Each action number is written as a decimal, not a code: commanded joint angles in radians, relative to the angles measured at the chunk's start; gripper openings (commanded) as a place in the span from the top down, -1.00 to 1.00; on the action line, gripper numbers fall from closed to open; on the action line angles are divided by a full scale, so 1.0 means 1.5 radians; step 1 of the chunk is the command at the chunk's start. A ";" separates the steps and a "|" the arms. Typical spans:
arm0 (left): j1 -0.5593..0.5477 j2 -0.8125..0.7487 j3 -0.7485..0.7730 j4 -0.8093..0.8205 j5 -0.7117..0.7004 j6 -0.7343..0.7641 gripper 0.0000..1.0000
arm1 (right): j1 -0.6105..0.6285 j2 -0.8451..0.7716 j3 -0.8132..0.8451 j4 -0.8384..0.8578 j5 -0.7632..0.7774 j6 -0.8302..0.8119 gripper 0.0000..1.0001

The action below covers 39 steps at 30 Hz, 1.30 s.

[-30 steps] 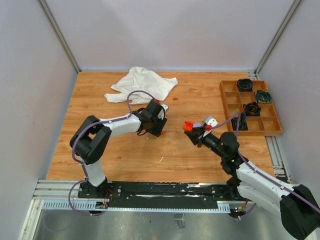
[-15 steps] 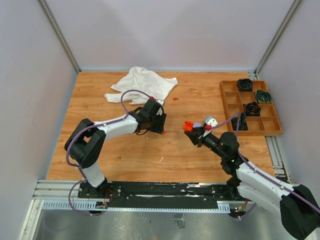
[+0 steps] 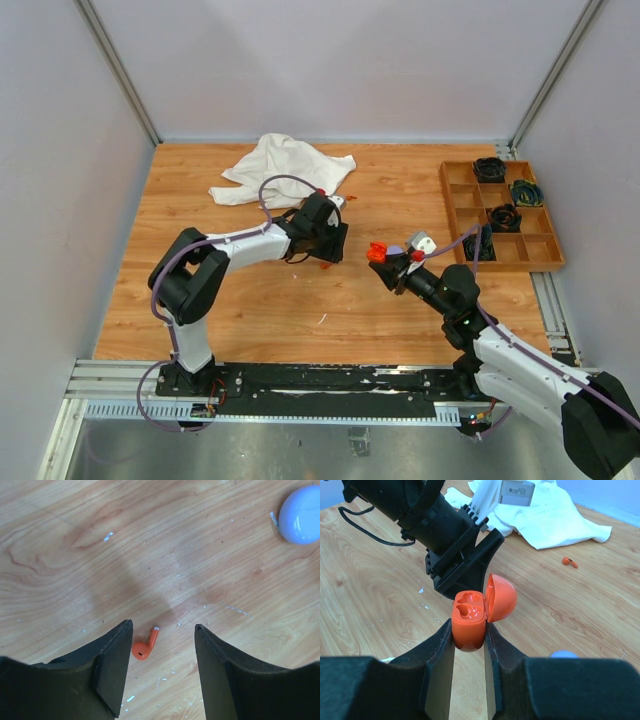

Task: Insert the wireless bluetooth earbuds into the charging case
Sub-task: Pick up the earbud from the center of the board.

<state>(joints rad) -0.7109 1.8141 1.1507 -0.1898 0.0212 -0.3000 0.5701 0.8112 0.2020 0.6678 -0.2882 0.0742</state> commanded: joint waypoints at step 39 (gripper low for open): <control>-0.038 -0.078 -0.029 -0.096 -0.027 -0.006 0.04 | -0.008 -0.005 0.001 0.000 0.001 -0.009 0.98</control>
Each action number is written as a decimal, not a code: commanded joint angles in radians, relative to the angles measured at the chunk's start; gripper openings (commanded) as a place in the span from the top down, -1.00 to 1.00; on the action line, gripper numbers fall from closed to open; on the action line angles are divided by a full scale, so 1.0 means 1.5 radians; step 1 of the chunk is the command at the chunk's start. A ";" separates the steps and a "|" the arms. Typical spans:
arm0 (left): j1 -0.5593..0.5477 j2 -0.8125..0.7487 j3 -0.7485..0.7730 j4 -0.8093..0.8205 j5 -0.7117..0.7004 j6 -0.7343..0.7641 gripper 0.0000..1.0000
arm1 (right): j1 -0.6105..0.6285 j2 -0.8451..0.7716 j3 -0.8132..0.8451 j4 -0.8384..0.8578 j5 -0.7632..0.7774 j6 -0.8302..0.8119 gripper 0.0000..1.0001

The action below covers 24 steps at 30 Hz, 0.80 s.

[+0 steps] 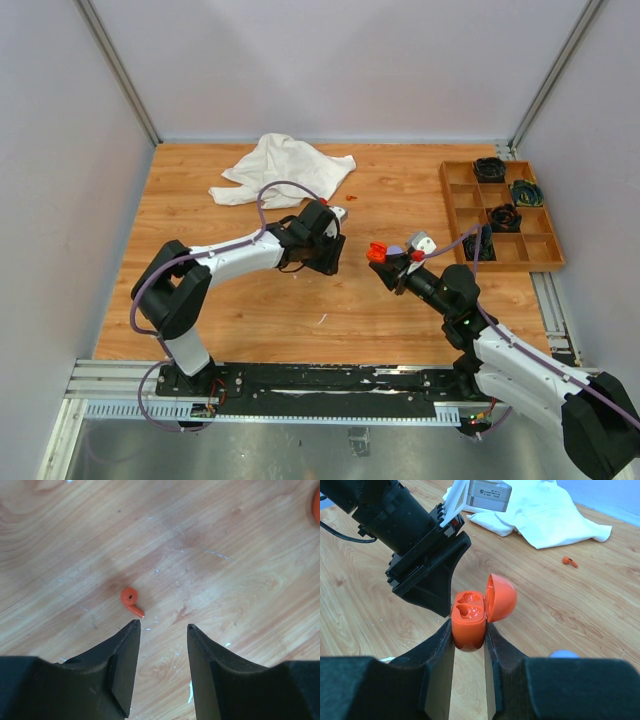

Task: Insert the wireless bluetooth earbuds into the charging case
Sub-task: Pick up the earbud from the center of the board.

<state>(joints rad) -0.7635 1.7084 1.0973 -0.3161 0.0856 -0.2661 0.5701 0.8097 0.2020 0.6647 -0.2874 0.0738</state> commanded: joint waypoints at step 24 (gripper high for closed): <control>-0.001 0.125 0.080 -0.034 -0.130 0.001 0.25 | -0.009 -0.008 0.001 -0.004 0.001 -0.009 0.98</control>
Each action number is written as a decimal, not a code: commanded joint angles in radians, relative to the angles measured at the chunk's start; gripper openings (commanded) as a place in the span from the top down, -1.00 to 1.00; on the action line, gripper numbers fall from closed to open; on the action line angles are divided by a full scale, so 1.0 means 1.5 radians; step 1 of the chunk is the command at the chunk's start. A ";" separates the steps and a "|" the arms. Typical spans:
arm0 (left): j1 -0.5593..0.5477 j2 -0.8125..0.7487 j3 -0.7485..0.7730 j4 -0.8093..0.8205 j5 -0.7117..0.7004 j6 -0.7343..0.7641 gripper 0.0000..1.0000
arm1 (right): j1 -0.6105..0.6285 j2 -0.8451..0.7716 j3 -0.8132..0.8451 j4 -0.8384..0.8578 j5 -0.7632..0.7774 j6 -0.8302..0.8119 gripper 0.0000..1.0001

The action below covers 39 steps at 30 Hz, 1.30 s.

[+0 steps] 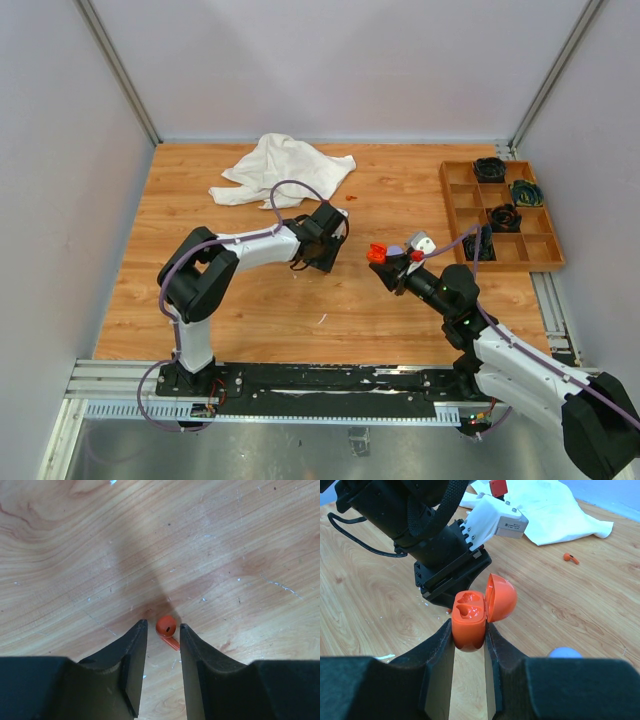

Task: Insert the wireless bluetooth earbuds into the charging case
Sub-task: Pick up the earbud from the center of the board.

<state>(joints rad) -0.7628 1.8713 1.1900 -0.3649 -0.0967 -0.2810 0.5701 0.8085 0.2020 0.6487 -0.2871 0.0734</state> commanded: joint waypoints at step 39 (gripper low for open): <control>-0.063 -0.343 -0.111 0.142 -0.154 0.054 0.58 | -0.008 0.072 0.026 0.093 -0.083 0.025 0.98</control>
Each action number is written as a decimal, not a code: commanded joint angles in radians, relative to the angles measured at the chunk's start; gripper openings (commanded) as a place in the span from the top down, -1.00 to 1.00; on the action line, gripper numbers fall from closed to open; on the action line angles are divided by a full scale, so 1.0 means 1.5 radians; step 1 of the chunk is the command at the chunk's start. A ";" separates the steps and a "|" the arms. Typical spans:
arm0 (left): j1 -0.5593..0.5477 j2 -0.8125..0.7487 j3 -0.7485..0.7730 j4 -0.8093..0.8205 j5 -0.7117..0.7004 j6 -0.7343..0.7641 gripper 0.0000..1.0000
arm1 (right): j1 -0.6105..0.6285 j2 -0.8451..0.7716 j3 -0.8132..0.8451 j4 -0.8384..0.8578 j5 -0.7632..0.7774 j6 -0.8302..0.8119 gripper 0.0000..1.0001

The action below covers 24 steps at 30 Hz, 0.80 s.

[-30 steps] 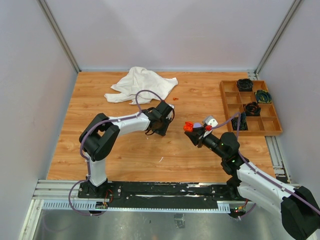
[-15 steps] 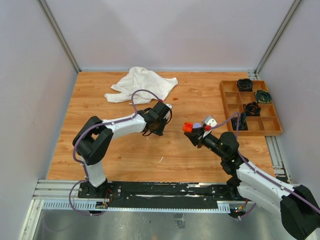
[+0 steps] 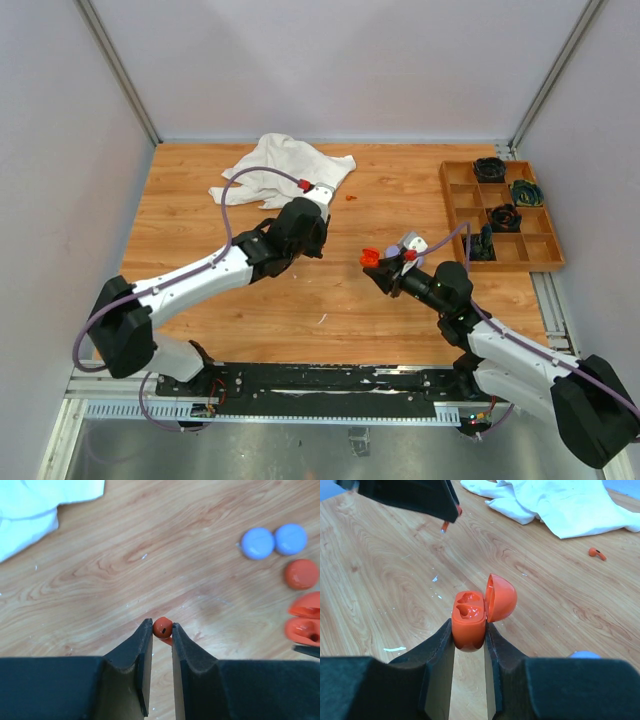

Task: Insert the wireless bluetooth earbuds into the charging case
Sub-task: Pick up the earbud from the center of the board, then place the earbud in the charging case.

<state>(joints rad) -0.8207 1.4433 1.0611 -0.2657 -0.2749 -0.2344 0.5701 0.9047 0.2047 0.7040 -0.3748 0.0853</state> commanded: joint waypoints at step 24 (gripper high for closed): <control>-0.200 -0.203 -0.216 0.480 -0.106 0.270 0.56 | -0.008 0.101 0.032 0.305 -0.119 0.130 0.98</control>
<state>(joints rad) -1.0920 1.1744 0.7708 0.2985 -0.4232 0.0719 0.5701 1.0500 0.2176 1.0451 -0.5072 0.2398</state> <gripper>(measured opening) 0.232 0.262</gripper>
